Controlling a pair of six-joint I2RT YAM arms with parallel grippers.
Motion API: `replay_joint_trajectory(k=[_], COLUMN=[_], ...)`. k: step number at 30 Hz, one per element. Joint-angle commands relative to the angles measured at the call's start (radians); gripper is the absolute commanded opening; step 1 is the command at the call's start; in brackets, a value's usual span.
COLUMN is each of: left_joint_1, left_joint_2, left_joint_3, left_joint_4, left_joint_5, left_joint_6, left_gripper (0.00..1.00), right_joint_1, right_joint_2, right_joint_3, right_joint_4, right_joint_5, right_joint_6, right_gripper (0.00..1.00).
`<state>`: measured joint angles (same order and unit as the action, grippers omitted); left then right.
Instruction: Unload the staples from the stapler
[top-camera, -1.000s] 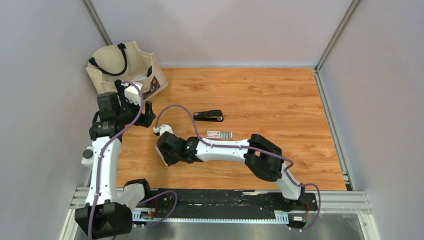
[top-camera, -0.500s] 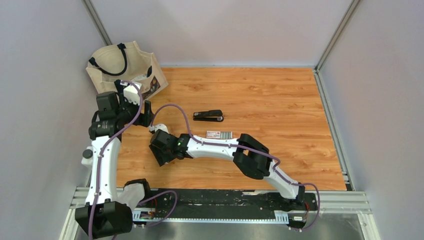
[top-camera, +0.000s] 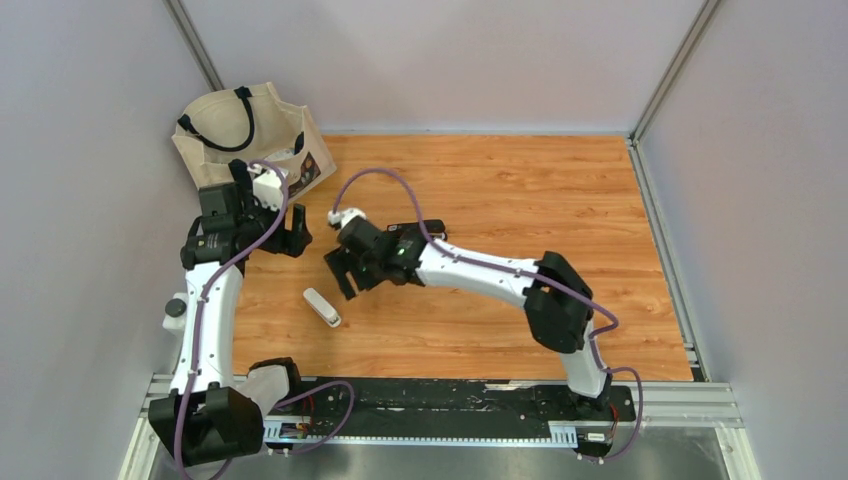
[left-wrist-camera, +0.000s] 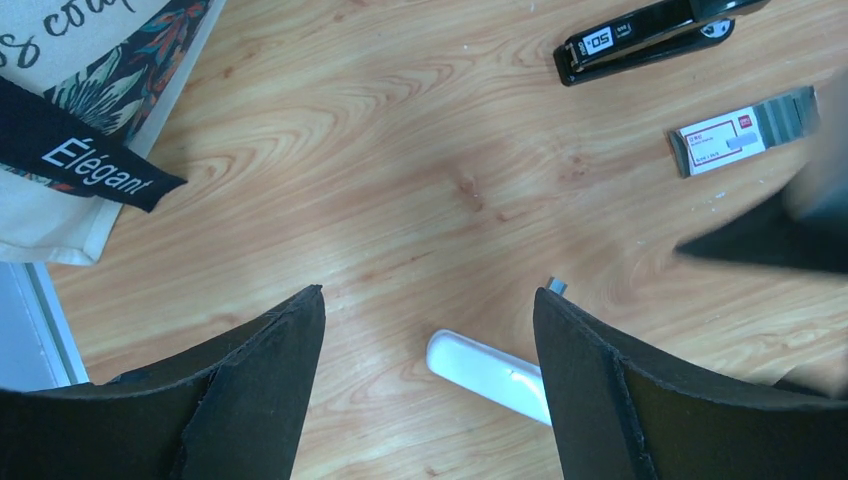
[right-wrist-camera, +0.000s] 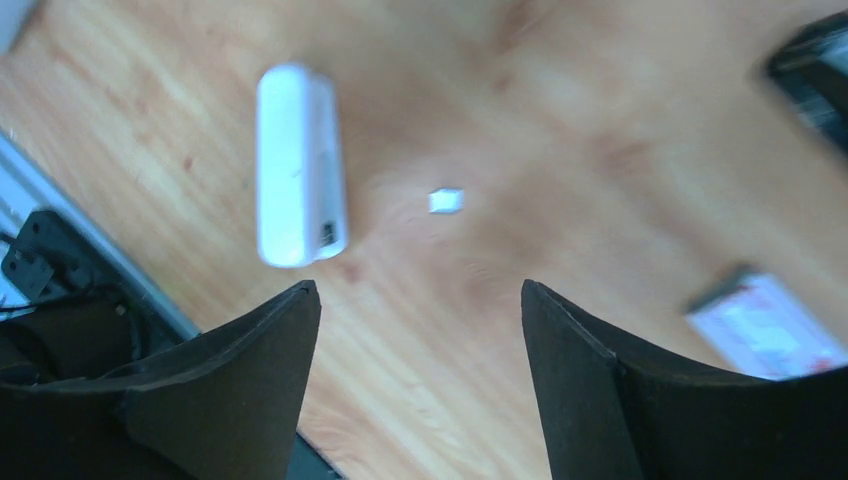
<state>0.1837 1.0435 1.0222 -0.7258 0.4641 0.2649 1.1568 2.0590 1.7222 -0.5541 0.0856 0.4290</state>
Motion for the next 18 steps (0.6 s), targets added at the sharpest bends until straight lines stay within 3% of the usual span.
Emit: replay_joint_trajectory(k=[1, 7, 10, 18], left_joint_1=[-0.001, -0.035, -0.073, -0.119], left_joint_2=[-0.005, -0.013, -0.02, -0.01], left_joint_3=[0.046, 0.029, -0.005, -0.073], left_joint_4=[-0.029, -0.046, -0.041, -0.053], left_joint_5=[0.01, 0.025, 0.034, 0.044], left_joint_6=[0.028, 0.036, 0.053, 0.111], left_gripper=[0.84, 0.85, 0.78, 0.79], right_joint_1=[-0.109, -0.224, -0.278, -0.345], right_joint_2=[-0.126, -0.122, -0.1, -0.016], right_joint_3=[-0.026, -0.012, -0.015, 0.01], right_joint_4=[-0.022, -0.07, -0.069, -0.073], right_joint_5=[0.025, 0.098, 0.106, 0.14], right_joint_6=[-0.182, -0.381, -0.461, -0.611], right_gripper=[0.79, 0.87, 0.9, 0.92])
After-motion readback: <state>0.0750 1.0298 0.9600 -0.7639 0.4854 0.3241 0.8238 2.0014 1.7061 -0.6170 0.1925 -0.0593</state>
